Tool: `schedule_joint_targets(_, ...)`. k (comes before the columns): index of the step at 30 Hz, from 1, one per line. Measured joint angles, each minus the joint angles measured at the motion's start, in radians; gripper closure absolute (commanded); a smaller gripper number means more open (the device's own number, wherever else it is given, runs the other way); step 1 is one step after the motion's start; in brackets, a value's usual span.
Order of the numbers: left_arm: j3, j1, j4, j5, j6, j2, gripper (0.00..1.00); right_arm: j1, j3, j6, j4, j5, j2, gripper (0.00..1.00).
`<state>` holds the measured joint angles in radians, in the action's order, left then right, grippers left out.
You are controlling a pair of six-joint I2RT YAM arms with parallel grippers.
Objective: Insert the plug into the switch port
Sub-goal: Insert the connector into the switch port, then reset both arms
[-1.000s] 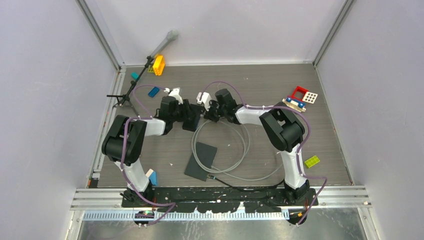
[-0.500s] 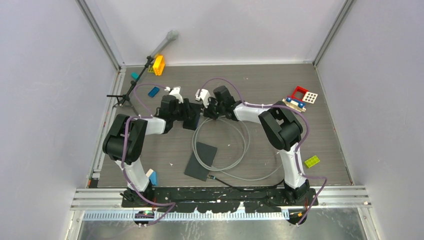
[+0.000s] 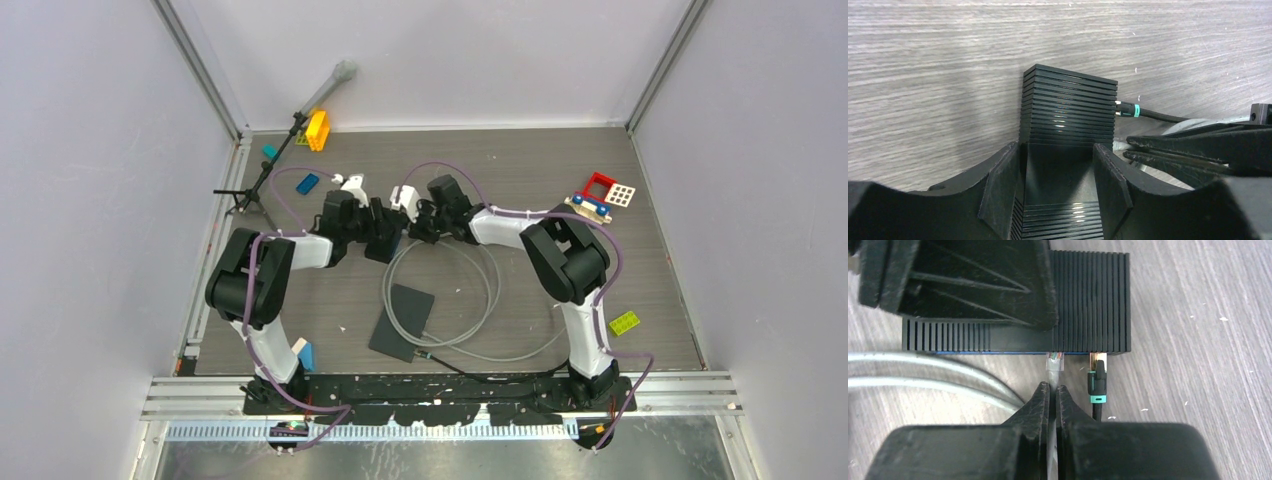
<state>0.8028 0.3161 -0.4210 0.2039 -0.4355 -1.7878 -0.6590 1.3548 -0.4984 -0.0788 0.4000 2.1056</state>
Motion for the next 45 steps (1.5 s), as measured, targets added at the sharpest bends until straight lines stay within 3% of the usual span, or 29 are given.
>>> schedule_joint_targets(6,0.019,0.014,0.059,0.008,-0.002,0.007,0.44,-0.021,-0.051,-0.025,0.030,0.002,-0.045,0.79)
schedule_joint_targets(13,0.028,0.040,0.094,0.063,-0.027,0.005,0.40,-0.086,-0.055,-0.022,0.092,0.048,-0.109,0.72)
schedule_joint_targets(21,0.017,0.039,0.097,0.091,-0.048,0.022,0.27,-0.114,-0.088,0.008,0.166,0.061,-0.192,0.69)
schedule_joint_targets(25,-0.028,0.021,0.121,0.095,-0.065,0.077,0.20,-0.116,-0.150,0.081,0.135,-0.012,-0.302,0.68)
schedule_joint_targets(26,-0.045,0.015,0.136,0.092,-0.068,0.100,0.09,-0.116,-0.174,0.116,0.120,-0.042,-0.339,0.68)
schedule_joint_targets(28,-0.077,0.001,0.181,0.070,-0.075,0.164,0.01,-0.112,-0.220,0.196,0.086,-0.090,-0.414,0.65)
schedule_joint_targets(31,-0.095,-0.010,0.265,0.002,-0.081,0.286,0.00,-0.101,-0.297,0.359,0.013,-0.162,-0.522,0.61)
schedule_joint_targets(37,-0.094,-0.011,0.433,-0.135,-0.099,0.578,0.00,-0.089,-0.436,0.614,-0.023,-0.274,-0.703,0.39)
schedule_joint_targets(45,-0.126,-0.011,0.751,-0.222,-0.117,0.922,0.00,-0.092,-0.526,0.918,0.222,-0.536,-1.000,0.27)
